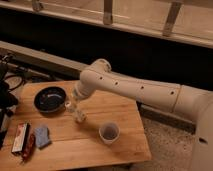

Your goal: Knock the bottle over

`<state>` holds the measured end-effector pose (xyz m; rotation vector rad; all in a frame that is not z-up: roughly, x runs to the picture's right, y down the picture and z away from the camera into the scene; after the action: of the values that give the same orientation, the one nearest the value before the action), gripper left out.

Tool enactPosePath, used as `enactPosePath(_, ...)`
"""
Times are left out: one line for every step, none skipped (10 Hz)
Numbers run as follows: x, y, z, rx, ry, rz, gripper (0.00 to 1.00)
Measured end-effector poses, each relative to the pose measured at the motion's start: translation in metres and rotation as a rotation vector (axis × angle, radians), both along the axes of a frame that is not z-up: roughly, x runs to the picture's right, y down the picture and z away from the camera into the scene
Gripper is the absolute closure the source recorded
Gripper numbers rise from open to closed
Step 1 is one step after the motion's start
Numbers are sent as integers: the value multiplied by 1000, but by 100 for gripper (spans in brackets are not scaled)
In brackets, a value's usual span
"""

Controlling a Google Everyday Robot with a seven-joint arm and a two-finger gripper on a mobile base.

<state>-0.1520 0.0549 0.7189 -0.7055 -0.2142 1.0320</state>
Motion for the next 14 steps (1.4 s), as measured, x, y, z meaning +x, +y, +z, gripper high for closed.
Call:
enactPosePath(-3, -7, 1, 6, -10, -5, 87)
enactPosePath(-3, -10, 1, 2, -16, -13, 87)
enactPosePath(-2, -9, 2, -5, -18, -16, 87)
enactPosePath(-3, -6, -1, -13, -23, -20, 87)
enactPosePath(-10, 0, -5, -20, -29, -27, 87)
enactPosePath(-15, 0, -6, -24, -35, -33, 87)
enactPosePath(-17, -3, -5, -29, -40, -40, 87)
enactPosePath(-22, -8, 1, -36, -49, -47, 87)
enactPosePath(-26, -9, 1, -35, -52, -50, 87)
enactPosePath(-25, -9, 0, -35, -50, -53, 87)
enactPosePath(-21, -7, -1, -34, -46, -57, 87)
enactPosePath(-22, -6, -2, -33, -43, -63, 87)
enactPosePath(-24, -5, -4, -31, -39, -66, 87)
enactPosePath(-18, -2, -5, -32, -26, -67, 87)
